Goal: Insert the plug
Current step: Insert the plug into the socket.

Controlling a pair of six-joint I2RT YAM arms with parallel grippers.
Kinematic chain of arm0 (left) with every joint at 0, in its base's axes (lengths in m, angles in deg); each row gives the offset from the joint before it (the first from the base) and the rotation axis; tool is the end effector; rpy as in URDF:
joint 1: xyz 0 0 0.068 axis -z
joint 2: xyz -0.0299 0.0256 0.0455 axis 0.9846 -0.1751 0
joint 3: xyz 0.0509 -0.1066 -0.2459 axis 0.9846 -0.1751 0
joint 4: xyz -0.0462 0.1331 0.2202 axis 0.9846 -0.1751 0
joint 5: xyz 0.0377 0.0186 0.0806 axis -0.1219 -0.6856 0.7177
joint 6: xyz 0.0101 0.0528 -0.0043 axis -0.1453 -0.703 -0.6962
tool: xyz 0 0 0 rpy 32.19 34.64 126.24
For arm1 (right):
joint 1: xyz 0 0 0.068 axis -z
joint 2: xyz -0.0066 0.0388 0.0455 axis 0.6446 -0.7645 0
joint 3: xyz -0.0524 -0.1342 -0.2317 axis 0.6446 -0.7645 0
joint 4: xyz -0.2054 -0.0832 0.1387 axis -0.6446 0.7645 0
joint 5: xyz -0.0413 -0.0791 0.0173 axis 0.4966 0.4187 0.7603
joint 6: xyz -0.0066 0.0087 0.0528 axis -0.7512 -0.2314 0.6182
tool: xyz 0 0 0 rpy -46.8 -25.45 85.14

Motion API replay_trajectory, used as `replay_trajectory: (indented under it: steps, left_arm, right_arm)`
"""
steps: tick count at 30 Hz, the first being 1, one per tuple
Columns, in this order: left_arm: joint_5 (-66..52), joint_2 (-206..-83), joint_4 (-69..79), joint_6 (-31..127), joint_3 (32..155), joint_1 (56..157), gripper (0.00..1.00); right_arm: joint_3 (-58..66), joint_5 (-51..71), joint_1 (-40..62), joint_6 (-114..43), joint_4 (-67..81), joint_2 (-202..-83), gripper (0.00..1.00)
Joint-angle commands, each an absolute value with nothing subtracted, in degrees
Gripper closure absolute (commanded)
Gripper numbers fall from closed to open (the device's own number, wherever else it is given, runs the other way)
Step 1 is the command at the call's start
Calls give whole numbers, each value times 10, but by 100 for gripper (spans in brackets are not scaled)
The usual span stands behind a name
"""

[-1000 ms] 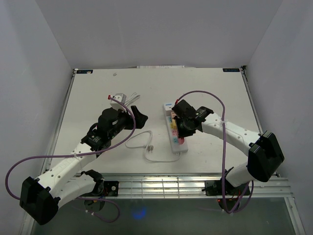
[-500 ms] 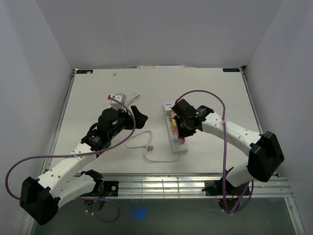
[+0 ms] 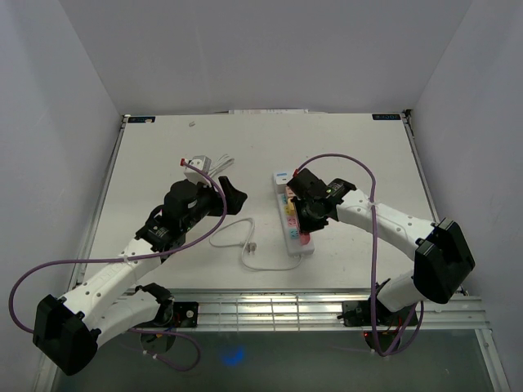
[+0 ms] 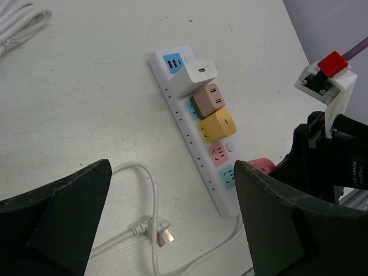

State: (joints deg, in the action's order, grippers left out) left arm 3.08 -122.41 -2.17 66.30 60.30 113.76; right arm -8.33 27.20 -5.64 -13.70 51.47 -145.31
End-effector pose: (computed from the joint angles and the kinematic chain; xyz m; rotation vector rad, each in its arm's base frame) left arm 0.1825 -0.1208 0.2830 0.0471 1.9874 -0.7031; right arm 0.2046 0.2020 0.2459 -0.3600 2.6771 0.1769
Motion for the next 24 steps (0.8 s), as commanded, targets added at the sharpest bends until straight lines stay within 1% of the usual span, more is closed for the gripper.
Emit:
replay_trajectory:
  steps: [1,13,24]
  left_arm:
    - [26,-1218,-16,660,598,1136,2]
    - [26,-1219,-17,658,600,1136,2]
    - [25,-1225,-16,656,603,1136,2]
  right_arm:
    - [-78,281,-59,-131,503,-1457,92]
    - [-47,296,-59,-137,502,-1469,92]
    - [-44,298,-58,-141,493,-1484,92]
